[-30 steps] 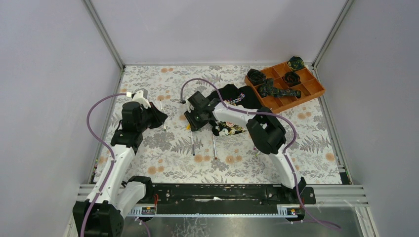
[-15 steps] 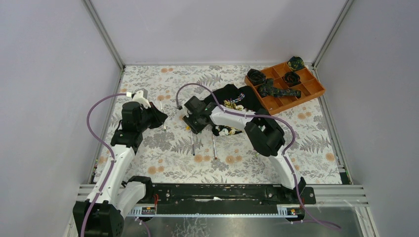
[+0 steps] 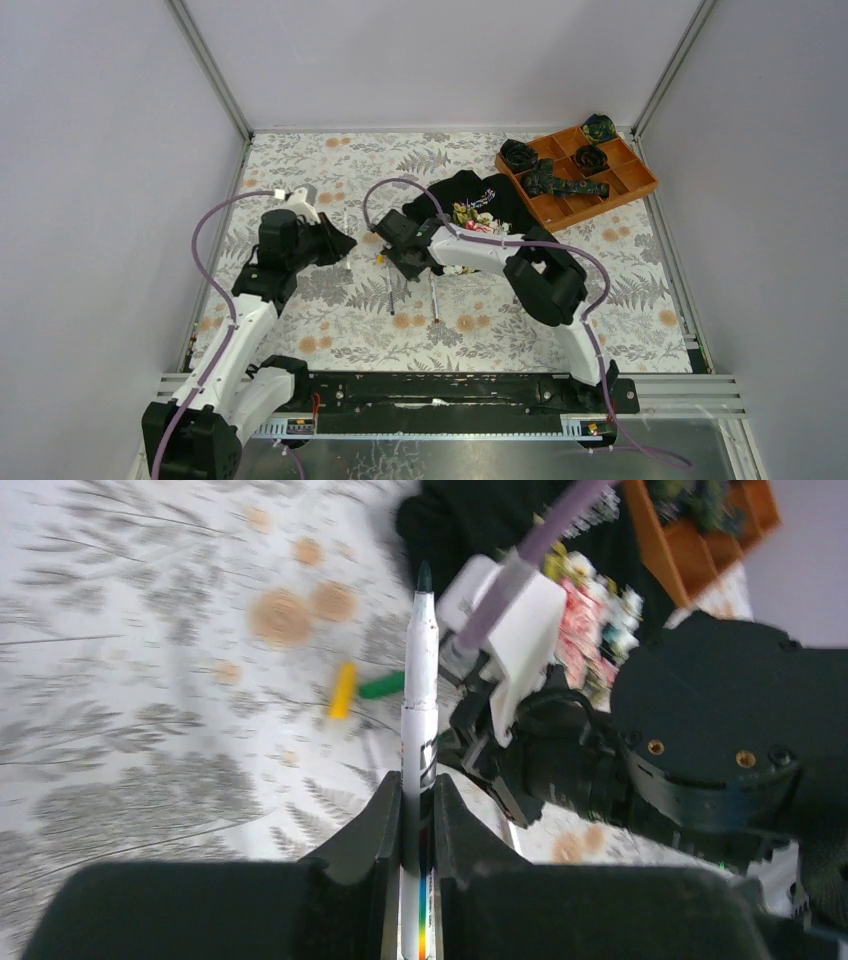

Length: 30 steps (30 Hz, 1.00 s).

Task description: Insert the pens into the pen caps

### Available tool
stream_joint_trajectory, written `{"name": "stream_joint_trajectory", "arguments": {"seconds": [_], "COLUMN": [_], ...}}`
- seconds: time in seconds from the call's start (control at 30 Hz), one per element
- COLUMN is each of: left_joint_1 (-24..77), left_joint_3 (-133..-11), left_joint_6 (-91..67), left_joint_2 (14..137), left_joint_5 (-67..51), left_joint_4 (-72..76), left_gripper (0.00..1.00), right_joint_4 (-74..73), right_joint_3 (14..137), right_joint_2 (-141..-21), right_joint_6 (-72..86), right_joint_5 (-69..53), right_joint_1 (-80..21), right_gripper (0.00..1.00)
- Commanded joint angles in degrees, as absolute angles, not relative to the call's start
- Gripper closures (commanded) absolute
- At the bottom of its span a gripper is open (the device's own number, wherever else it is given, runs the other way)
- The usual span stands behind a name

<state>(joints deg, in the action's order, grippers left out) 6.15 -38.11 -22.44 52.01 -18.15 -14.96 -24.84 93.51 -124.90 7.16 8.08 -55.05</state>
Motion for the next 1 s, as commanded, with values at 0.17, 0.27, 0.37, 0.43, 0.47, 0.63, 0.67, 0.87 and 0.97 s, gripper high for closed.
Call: {"name": "stream_joint_trajectory", "arguments": {"seconds": [0.17,0.27,0.37,0.43,0.47,0.63,0.67,0.87,0.97], "left_joint_1": [16.7,18.1,19.4,20.0,20.3,21.6,21.7,22.6,22.9], "left_joint_3": [-28.5,-27.1,-27.0,-26.9,-26.8,-27.0,-27.0,-27.0,-27.0], "left_joint_6": [-32.5,-34.2,-34.6,-34.9,-35.1,-35.3,-35.3,-35.2,-35.2], "left_joint_2": [50.8,50.2,49.8,49.6,49.7,50.1,50.2,50.4,50.5], "left_joint_5": [-33.4,-38.2,-41.0,-42.2,-42.7,-44.4,-44.6,-44.9,-44.8], "left_joint_4": [10.3,15.6,17.7,18.7,19.2,20.2,20.1,20.4,20.4], "left_gripper": [1.0,1.0,1.0,1.0,1.0,1.0,1.0,1.0,1.0], "right_joint_4": [-17.4,-10.1,-1.6,3.6,6.7,17.2,18.8,22.4,22.9], "right_joint_3": [78.4,73.4,69.1,66.4,64.9,61.1,60.6,59.3,59.8], "right_joint_2": [-98.8,-90.0,-83.6,-80.8,-79.6,-77.5,-77.5,-76.7,-77.1], "right_joint_6": [26.1,31.1,35.1,38.1,39.5,45.4,46.1,46.4,46.6], "right_joint_5": [-0.3,-3.2,-3.1,-2.6,-2.8,-5.2,-5.7,-5.0,-6.0], "right_joint_1": [-47.8,-45.4,-45.2,-45.2,-45.2,-45.1,-45.1,-45.3,-45.3], "right_gripper": [1.0,1.0,1.0,1.0,1.0,1.0,1.0,1.0,1.0]}}
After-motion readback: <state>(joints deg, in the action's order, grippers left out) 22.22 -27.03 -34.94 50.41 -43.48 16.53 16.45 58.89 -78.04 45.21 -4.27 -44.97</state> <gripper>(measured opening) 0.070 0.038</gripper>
